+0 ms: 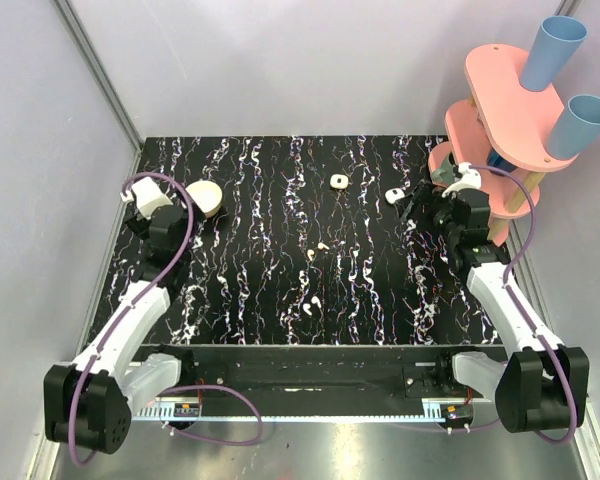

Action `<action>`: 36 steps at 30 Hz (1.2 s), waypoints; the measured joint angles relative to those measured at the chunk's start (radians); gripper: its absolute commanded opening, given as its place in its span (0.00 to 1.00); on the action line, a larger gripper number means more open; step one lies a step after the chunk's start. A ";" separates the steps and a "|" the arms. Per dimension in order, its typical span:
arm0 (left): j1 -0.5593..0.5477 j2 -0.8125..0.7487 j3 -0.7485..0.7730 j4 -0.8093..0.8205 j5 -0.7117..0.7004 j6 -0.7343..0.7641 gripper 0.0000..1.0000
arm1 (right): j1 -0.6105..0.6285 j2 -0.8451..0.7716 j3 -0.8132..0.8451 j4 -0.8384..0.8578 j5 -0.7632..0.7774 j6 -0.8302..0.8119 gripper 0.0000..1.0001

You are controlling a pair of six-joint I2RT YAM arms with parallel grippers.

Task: Insert the wireless bluetooth earbuds into the charging case
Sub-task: Move the charging case to the corner of the board.

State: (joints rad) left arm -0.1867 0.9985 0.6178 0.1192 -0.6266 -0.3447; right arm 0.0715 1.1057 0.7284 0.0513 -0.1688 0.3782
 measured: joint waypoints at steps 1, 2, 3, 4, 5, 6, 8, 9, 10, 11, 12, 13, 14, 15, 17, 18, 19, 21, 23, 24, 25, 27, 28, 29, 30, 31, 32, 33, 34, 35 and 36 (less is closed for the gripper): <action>0.000 -0.012 0.019 -0.028 0.002 -0.022 0.99 | 0.000 0.000 0.013 -0.021 -0.002 0.003 1.00; 0.000 -0.025 0.044 -0.060 0.000 -0.044 0.99 | 0.000 0.000 0.031 -0.047 -0.007 0.005 1.00; -0.001 -0.034 0.066 -0.084 -0.002 -0.055 0.99 | 0.001 -0.001 0.045 -0.062 -0.016 0.002 1.00; -0.001 -0.048 0.095 -0.108 0.001 -0.063 0.99 | 0.000 -0.002 0.057 -0.075 -0.040 -0.007 1.00; -0.001 -0.063 0.122 -0.130 0.003 -0.065 0.99 | 0.000 -0.009 0.063 -0.078 -0.069 -0.010 1.00; -0.001 -0.081 0.150 -0.150 0.007 -0.063 0.99 | 0.000 -0.019 0.063 -0.075 -0.092 -0.006 1.00; -0.001 -0.124 0.192 -0.180 0.018 -0.060 0.99 | 0.001 -0.054 0.028 -0.008 -0.125 0.046 1.00; -0.001 -0.153 0.209 -0.204 0.021 -0.067 0.99 | 0.001 -0.077 -0.010 0.048 -0.141 0.079 1.00; -0.001 -0.188 0.225 -0.236 0.022 -0.086 0.99 | 0.000 -0.094 -0.048 0.098 -0.160 0.116 1.00; -0.001 -0.223 0.234 -0.263 0.023 -0.106 0.99 | 0.000 -0.097 -0.066 0.122 -0.175 0.143 1.00; -0.001 -0.254 0.238 -0.281 0.027 -0.119 0.99 | 0.001 -0.081 -0.069 0.126 -0.191 0.172 1.00; -0.001 -0.295 0.238 -0.298 0.045 -0.124 0.99 | 0.004 -0.050 -0.061 0.125 -0.193 0.190 1.00; 0.000 -0.325 0.238 -0.314 0.064 -0.124 0.99 | 0.010 -0.015 -0.040 0.098 -0.186 0.200 1.00; -0.001 -0.349 0.238 -0.322 0.083 -0.119 0.99 | 0.017 0.024 -0.013 0.067 -0.173 0.204 1.00; -0.001 -0.394 0.238 -0.329 0.145 -0.086 0.99 | 0.048 0.092 0.048 -0.010 -0.098 0.206 1.00; -0.001 -0.405 0.238 -0.332 0.169 -0.067 0.99 | 0.069 0.112 0.076 -0.050 -0.058 0.206 1.00; -0.001 -0.409 0.238 -0.333 0.188 -0.050 0.99 | 0.092 0.127 0.105 -0.090 -0.012 0.207 1.00; -0.006 -0.407 0.231 -0.336 0.217 -0.018 0.99 | 0.135 0.153 0.163 -0.152 0.084 0.224 1.00; -0.014 -0.403 0.209 -0.342 0.237 0.010 0.99 | 0.177 0.175 0.214 -0.200 0.193 0.258 1.00; -0.018 -0.400 0.200 -0.351 0.243 0.021 0.99 | 0.192 0.183 0.228 -0.212 0.240 0.275 1.00; -0.022 -0.396 0.191 -0.356 0.252 0.030 0.99 | 0.208 0.192 0.241 -0.223 0.296 0.295 1.00; -0.032 -0.388 0.177 -0.362 0.266 0.043 0.99 | 0.237 0.223 0.264 -0.245 0.397 0.339 1.00; -0.037 -0.387 0.172 -0.363 0.276 0.048 0.99 | 0.247 0.249 0.282 -0.263 0.433 0.356 1.00; -0.041 -0.385 0.167 -0.363 0.286 0.053 0.99 | 0.255 0.282 0.306 -0.279 0.463 0.371 1.00; -0.045 -0.383 0.164 -0.362 0.292 0.059 0.99 | 0.259 0.316 0.327 -0.288 0.488 0.383 1.00; -0.051 -0.383 0.158 -0.359 0.298 0.064 0.99 | 0.262 0.356 0.355 -0.304 0.522 0.396 1.00; -0.056 -0.384 0.155 -0.359 0.302 0.069 0.99 | 0.264 0.400 0.381 -0.312 0.552 0.415 1.00; -0.060 -0.385 0.153 -0.356 0.304 0.075 0.99 | 0.265 0.441 0.400 -0.320 0.583 0.435 1.00; -0.064 -0.388 0.150 -0.355 0.305 0.080 0.99 | 0.267 0.479 0.417 -0.330 0.608 0.454 1.00; -0.068 -0.390 0.145 -0.352 0.305 0.085 0.99 | 0.267 0.509 0.431 -0.342 0.627 0.471 1.00; -0.070 -0.393 0.141 -0.353 0.305 0.089 0.99 | 0.266 0.546 0.449 -0.352 0.642 0.490 1.00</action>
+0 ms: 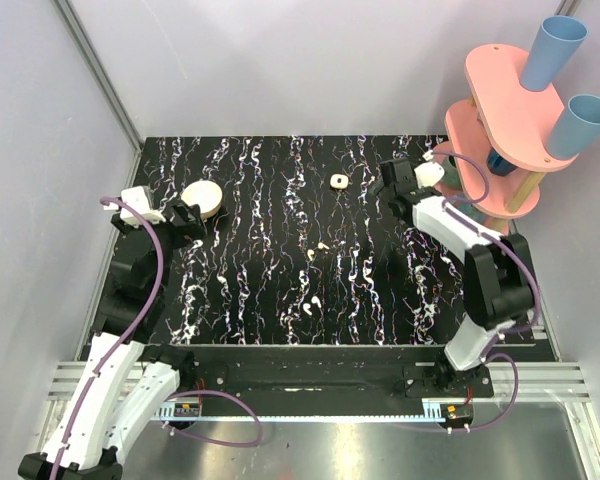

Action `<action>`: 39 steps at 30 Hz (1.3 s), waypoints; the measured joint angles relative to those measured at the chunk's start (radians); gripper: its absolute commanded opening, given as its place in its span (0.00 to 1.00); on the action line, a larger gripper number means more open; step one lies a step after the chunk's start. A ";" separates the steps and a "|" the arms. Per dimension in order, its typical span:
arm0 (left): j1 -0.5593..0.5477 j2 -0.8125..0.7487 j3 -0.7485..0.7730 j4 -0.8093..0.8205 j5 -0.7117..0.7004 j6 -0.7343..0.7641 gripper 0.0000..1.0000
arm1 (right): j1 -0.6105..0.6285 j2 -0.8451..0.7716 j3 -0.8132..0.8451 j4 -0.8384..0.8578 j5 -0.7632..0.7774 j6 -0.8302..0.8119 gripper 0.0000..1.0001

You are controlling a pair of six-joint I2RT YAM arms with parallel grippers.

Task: Insert the wireless bluetooth earbuds into the charging case
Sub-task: Move the charging case to the corner of the board.

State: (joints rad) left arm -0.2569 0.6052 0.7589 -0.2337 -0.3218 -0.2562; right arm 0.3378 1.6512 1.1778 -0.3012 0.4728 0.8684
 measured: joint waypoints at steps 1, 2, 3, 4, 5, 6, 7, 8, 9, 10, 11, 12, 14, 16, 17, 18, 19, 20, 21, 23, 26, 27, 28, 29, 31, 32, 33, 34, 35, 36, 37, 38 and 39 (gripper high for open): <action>-0.004 -0.002 -0.002 -0.001 0.000 0.005 0.99 | 0.000 0.039 0.029 -0.019 0.013 0.018 0.98; -0.008 -0.002 -0.003 0.000 0.000 0.008 0.99 | 0.000 0.076 0.059 -0.036 0.021 0.037 0.98; -0.012 -0.002 -0.003 0.003 -0.001 0.014 0.99 | 0.000 0.114 0.091 -0.046 0.035 0.056 0.98; -0.016 -0.003 -0.003 0.006 -0.001 0.018 0.99 | 0.000 0.144 0.121 -0.058 0.046 0.074 0.98; -0.020 -0.003 -0.003 0.009 -0.001 0.022 0.99 | 0.000 0.175 0.158 -0.076 0.063 0.094 0.98; -0.025 -0.003 -0.006 0.018 -0.002 0.024 0.99 | 0.000 0.199 0.188 -0.088 0.070 0.109 0.98; -0.027 -0.003 -0.010 0.024 -0.002 0.026 0.99 | 0.000 0.219 0.218 -0.099 0.080 0.124 0.94; -0.029 -0.003 -0.014 0.029 -0.003 0.030 0.99 | -0.001 0.241 0.256 -0.113 0.093 0.145 0.95; -0.030 -0.002 -0.018 0.029 -0.004 0.032 0.99 | -0.004 0.259 0.285 -0.127 0.095 0.162 0.95; -0.031 -0.001 -0.020 0.031 -0.005 0.036 0.99 | -0.009 0.286 0.338 -0.167 0.099 0.194 0.95; -0.031 -0.001 -0.022 0.032 -0.006 0.040 0.99 | -0.015 0.310 0.377 -0.189 0.093 0.216 0.97; -0.031 -0.001 -0.023 0.032 -0.007 0.041 0.99 | -0.021 0.345 0.437 -0.222 0.082 0.238 0.97; -0.031 -0.001 -0.025 0.035 -0.011 0.046 0.99 | -0.054 0.397 0.511 -0.262 0.054 0.264 0.98; -0.031 -0.001 -0.029 0.040 -0.015 0.048 0.99 | -0.093 0.448 0.574 -0.307 0.020 0.289 0.98; -0.031 -0.001 -0.030 0.043 -0.016 0.049 0.99 | -0.108 0.466 0.591 -0.327 0.006 0.299 0.98; -0.031 -0.001 -0.031 0.044 -0.018 0.050 0.99 | -0.121 0.479 0.599 -0.344 0.000 0.309 0.96; -0.031 0.000 -0.031 0.047 -0.019 0.050 0.99 | -0.135 0.489 0.601 -0.363 -0.006 0.317 0.95; -0.031 0.002 -0.031 0.049 -0.019 0.051 0.99 | -0.144 0.495 0.601 -0.382 -0.007 0.327 0.95; -0.032 0.003 -0.031 0.051 -0.020 0.051 0.99 | -0.149 0.500 0.601 -0.404 -0.007 0.344 0.95; -0.033 0.006 -0.031 0.056 -0.020 0.054 0.99 | -0.148 0.507 0.602 -0.435 -0.010 0.367 0.95; -0.033 0.006 -0.031 0.057 -0.022 0.057 0.99 | -0.142 0.524 0.624 -0.472 -0.019 0.386 0.95; -0.033 0.007 -0.031 0.058 -0.023 0.058 0.99 | -0.142 0.534 0.641 -0.482 -0.022 0.389 0.94; -0.033 0.008 -0.031 0.060 -0.023 0.058 0.99 | -0.141 0.543 0.656 -0.488 -0.023 0.391 0.95; -0.033 0.010 -0.031 0.062 -0.023 0.058 0.99 | -0.140 0.551 0.667 -0.491 -0.024 0.394 0.94; -0.034 0.012 -0.031 0.064 -0.023 0.060 0.99 | -0.140 0.562 0.683 -0.499 -0.026 0.397 0.93; -0.034 0.012 -0.031 0.064 -0.023 0.061 0.99 | -0.139 0.566 0.685 -0.504 -0.026 0.398 0.92; -0.034 0.012 -0.031 0.064 -0.023 0.062 0.99 | -0.139 0.570 0.689 -0.508 -0.026 0.398 0.92; -0.034 0.012 -0.032 0.064 -0.023 0.063 0.99 | -0.139 0.577 0.693 -0.511 -0.026 0.398 0.92; -0.034 0.012 -0.032 0.064 -0.024 0.065 0.99 | -0.139 0.584 0.697 -0.512 -0.026 0.398 0.91; -0.034 0.012 -0.033 0.064 -0.024 0.065 0.99 | -0.139 0.593 0.703 -0.513 -0.023 0.398 0.91; -0.034 0.012 -0.032 0.064 -0.024 0.065 0.99 | -0.139 0.603 0.711 -0.515 -0.021 0.396 0.91; -0.034 0.012 -0.033 0.064 -0.024 0.065 0.99 | -0.139 0.614 0.719 -0.516 -0.021 0.391 0.91; -0.034 0.012 -0.032 0.064 -0.024 0.065 0.99 | -0.139 0.624 0.730 -0.519 -0.021 0.385 0.89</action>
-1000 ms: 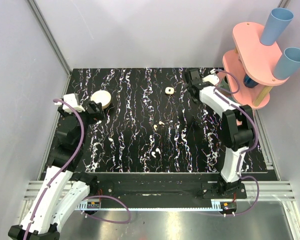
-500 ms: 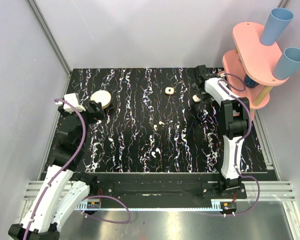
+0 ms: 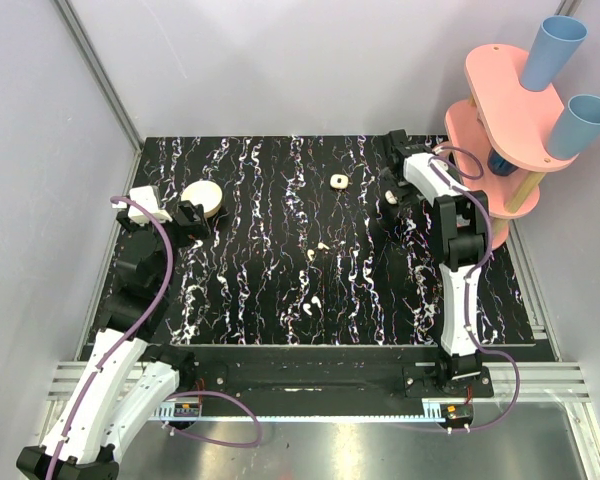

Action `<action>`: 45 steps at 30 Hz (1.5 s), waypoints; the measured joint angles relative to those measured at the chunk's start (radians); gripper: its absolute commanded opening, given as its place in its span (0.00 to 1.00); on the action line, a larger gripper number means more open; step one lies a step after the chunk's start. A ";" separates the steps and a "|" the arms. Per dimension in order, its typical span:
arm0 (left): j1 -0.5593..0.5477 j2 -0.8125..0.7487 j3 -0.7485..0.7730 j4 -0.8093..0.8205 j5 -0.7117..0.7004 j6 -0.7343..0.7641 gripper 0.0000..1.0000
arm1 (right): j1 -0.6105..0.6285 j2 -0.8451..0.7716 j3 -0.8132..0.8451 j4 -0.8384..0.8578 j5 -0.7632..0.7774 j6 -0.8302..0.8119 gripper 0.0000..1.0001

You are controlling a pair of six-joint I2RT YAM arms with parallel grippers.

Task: Insert the wireless bluetooth earbuds into the charging case
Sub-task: Move the charging case to the corner of the board.

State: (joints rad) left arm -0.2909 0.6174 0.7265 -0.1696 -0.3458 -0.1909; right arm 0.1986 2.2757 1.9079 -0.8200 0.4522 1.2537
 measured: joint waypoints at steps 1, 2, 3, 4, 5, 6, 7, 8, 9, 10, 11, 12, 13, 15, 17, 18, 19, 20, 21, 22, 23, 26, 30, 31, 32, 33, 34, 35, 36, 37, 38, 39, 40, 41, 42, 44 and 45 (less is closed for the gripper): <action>0.000 0.000 0.000 0.000 0.000 0.000 0.99 | 0.000 0.009 0.009 0.000 0.000 -0.004 0.88; 0.000 0.000 0.000 0.000 0.000 0.000 0.99 | 0.000 0.016 0.017 -0.001 0.000 -0.008 0.88; 0.000 0.000 0.000 0.000 0.000 0.000 0.99 | 0.000 0.022 0.025 -0.002 0.001 -0.013 0.88; 0.000 0.000 0.000 0.000 0.000 0.000 0.99 | 0.000 0.027 0.035 -0.004 0.001 -0.017 0.88; 0.000 0.000 0.000 0.000 0.000 0.000 0.99 | 0.000 0.033 0.044 -0.004 0.001 -0.020 0.87; 0.000 0.000 0.000 0.000 0.000 0.000 0.99 | 0.000 0.038 0.050 -0.004 0.001 -0.023 0.85; 0.000 0.000 0.000 0.000 0.000 0.000 0.99 | 0.000 0.043 0.055 -0.004 0.000 -0.025 0.84; 0.000 0.000 0.000 0.000 0.000 0.000 0.99 | 0.000 0.047 0.057 -0.004 0.000 -0.026 0.84; 0.000 0.000 0.000 0.000 -0.001 0.000 0.99 | 0.000 0.050 0.057 -0.004 0.000 -0.027 0.84; 0.000 0.000 0.000 0.000 -0.001 0.000 0.99 | 0.000 0.055 0.058 -0.005 0.000 -0.027 0.82; 0.000 0.000 0.000 0.000 -0.001 0.000 0.99 | 0.000 0.060 0.058 -0.004 0.000 -0.027 0.82; 0.000 0.000 0.000 0.000 -0.001 0.000 0.99 | 0.000 0.065 0.058 -0.005 0.000 -0.028 0.81; 0.000 0.000 0.000 0.001 -0.002 0.000 0.99 | 0.000 0.071 0.059 -0.005 -0.001 -0.029 0.81; 0.000 0.000 0.000 0.001 -0.002 0.000 0.99 | 0.000 0.080 0.063 -0.005 0.000 -0.031 0.79; 0.000 0.000 0.000 0.002 -0.002 0.000 0.99 | 0.000 0.082 0.063 -0.005 0.000 -0.034 0.77; 0.000 0.000 0.000 0.002 -0.002 0.000 0.99 | 0.000 0.082 0.064 -0.005 0.000 -0.035 0.77; 0.000 0.000 0.000 0.003 -0.002 0.000 0.99 | 0.000 0.082 0.064 -0.005 0.000 -0.037 0.77; 0.000 0.000 0.000 0.003 -0.002 0.000 0.99 | 0.000 0.082 0.064 -0.005 0.000 -0.038 0.76; 0.000 0.000 0.000 0.003 -0.002 0.000 0.99 | 0.000 0.082 0.064 -0.005 0.000 -0.038 0.75; 0.000 0.000 0.000 0.003 -0.002 0.000 0.99 | 0.000 0.082 0.064 -0.005 0.000 -0.039 0.74; 0.000 0.000 0.000 0.003 -0.002 0.000 0.99 | 0.000 0.082 0.064 -0.004 0.000 -0.040 0.73; 0.000 0.000 0.000 0.004 -0.002 0.000 0.99 | 0.000 0.086 0.064 0.003 0.001 -0.047 0.71; 0.000 0.000 0.000 0.004 -0.002 0.000 0.99 | 0.000 0.088 0.063 0.016 0.002 -0.070 0.63; 0.000 0.000 0.000 0.005 -0.002 0.000 0.99 | 0.000 0.089 0.063 0.018 0.002 -0.077 0.62; 0.000 0.000 0.000 0.005 -0.002 0.001 0.99 | 0.000 0.090 0.063 0.022 0.002 -0.085 0.61; 0.000 0.000 0.000 0.005 -0.002 0.001 0.99 | 0.000 0.091 0.063 0.024 0.002 -0.092 0.61; 0.000 0.000 0.000 0.005 -0.002 0.000 0.99 | 0.000 0.091 0.063 0.026 0.002 -0.100 0.56; 0.000 0.000 0.000 0.005 -0.002 0.000 0.99 | 0.000 0.092 0.063 0.029 0.002 -0.106 0.50; 0.000 0.000 0.000 0.005 -0.002 0.000 0.99 | 0.000 0.092 0.063 0.031 0.001 -0.117 0.47; 0.000 0.000 0.000 0.005 -0.002 0.000 0.99 | 0.000 0.093 0.063 0.034 0.001 -0.129 0.42; 0.000 0.000 0.000 0.005 -0.002 0.000 0.99 | 0.000 0.093 0.063 0.038 0.000 -0.141 0.42; 0.000 0.000 0.000 0.005 -0.002 0.000 0.99 | 0.000 0.093 0.063 0.044 -0.002 -0.160 0.43; 0.000 0.000 0.000 0.005 -0.002 0.001 0.99 | 0.000 0.093 0.063 0.049 -0.007 -0.183 0.43; 0.000 0.000 0.000 0.005 -0.002 0.001 0.99 | 0.001 0.093 0.059 0.063 -0.019 -0.216 0.45; 0.000 0.000 0.000 0.005 -0.002 0.001 0.99 | 0.002 0.092 0.052 0.079 -0.026 -0.256 0.45; 0.000 0.000 0.000 0.005 -0.002 0.000 0.99 | 0.006 0.068 -0.001 0.152 -0.045 -0.349 0.47; 0.000 0.000 0.000 0.005 -0.002 0.001 0.99 | 0.011 0.048 -0.041 0.191 -0.055 -0.399 0.47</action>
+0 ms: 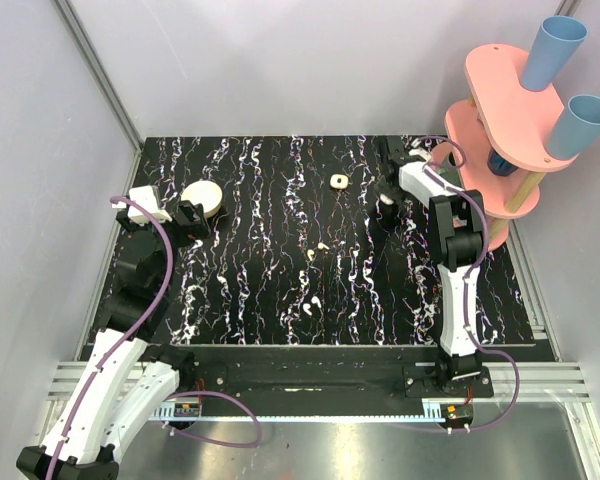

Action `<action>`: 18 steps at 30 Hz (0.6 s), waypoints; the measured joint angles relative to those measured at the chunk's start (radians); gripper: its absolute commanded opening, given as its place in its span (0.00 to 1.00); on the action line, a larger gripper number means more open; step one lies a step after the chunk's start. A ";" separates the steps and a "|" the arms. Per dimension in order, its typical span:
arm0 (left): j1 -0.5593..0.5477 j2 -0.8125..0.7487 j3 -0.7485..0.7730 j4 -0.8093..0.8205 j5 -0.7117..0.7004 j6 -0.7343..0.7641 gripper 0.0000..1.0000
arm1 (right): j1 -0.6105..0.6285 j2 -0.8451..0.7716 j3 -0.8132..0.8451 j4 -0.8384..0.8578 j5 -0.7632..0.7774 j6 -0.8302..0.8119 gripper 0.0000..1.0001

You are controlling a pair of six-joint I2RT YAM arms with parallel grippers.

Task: Insert the wireless bluetooth earbuds into the charging case
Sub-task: Move the charging case to the corner of the board, then pick up the charging case from the corner of the board.

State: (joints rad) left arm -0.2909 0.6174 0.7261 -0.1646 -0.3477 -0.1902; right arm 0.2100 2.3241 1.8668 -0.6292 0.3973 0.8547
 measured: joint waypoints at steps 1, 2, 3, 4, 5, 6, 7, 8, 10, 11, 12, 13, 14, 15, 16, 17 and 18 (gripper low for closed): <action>0.000 0.000 0.000 0.000 0.000 0.000 0.99 | 0.008 -0.032 -0.058 0.050 -0.026 -0.070 0.46; 0.000 0.000 0.000 0.000 0.000 0.000 0.99 | 0.018 -0.061 -0.109 0.092 -0.053 -0.124 0.46; 0.000 0.000 0.000 0.000 0.000 0.000 0.99 | 0.030 -0.093 -0.161 0.122 -0.080 -0.182 0.46; 0.000 0.000 0.000 0.000 0.000 0.000 0.99 | 0.040 -0.114 -0.195 0.138 -0.113 -0.228 0.46; 0.000 0.000 0.000 0.000 0.000 0.000 0.99 | 0.054 -0.143 -0.244 0.166 -0.155 -0.291 0.46; 0.000 0.000 0.000 0.000 0.001 0.000 0.99 | 0.065 -0.160 -0.271 0.179 -0.180 -0.332 0.48; 0.000 0.000 0.000 0.000 0.001 0.000 0.99 | 0.077 -0.180 -0.303 0.196 -0.208 -0.382 0.50; 0.000 0.000 0.000 -0.001 0.001 0.000 0.99 | 0.090 -0.208 -0.351 0.218 -0.236 -0.449 0.52; 0.000 0.000 0.000 -0.002 0.002 -0.001 0.99 | 0.109 -0.230 -0.388 0.238 -0.258 -0.496 0.57; 0.000 0.000 0.000 -0.002 0.003 -0.001 0.99 | 0.114 -0.243 -0.408 0.248 -0.273 -0.516 0.58; 0.000 0.000 0.000 -0.002 0.004 -0.001 0.99 | 0.120 -0.257 -0.434 0.264 -0.288 -0.537 0.59; 0.000 0.000 0.000 -0.002 0.005 -0.001 0.99 | 0.125 -0.267 -0.452 0.272 -0.296 -0.551 0.67; 0.000 0.000 0.000 -0.002 0.005 -0.001 0.99 | 0.128 -0.273 -0.462 0.276 -0.296 -0.563 0.68; 0.000 0.000 0.000 -0.002 0.006 -0.001 0.99 | 0.132 -0.276 -0.465 0.278 -0.297 -0.577 0.68; 0.000 0.000 0.000 -0.002 0.007 -0.001 0.99 | 0.136 -0.277 -0.467 0.279 -0.293 -0.584 0.68; 0.000 0.000 0.000 -0.002 0.008 -0.001 0.99 | 0.138 -0.277 -0.467 0.280 -0.289 -0.591 0.69; 0.000 0.000 0.000 -0.002 0.008 -0.001 0.99 | 0.141 -0.277 -0.468 0.282 -0.282 -0.595 0.69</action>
State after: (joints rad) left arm -0.2909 0.6174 0.7261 -0.1669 -0.3397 -0.1909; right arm 0.3511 2.0472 1.3983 -0.3477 0.1150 0.2596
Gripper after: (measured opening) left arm 0.988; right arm 0.677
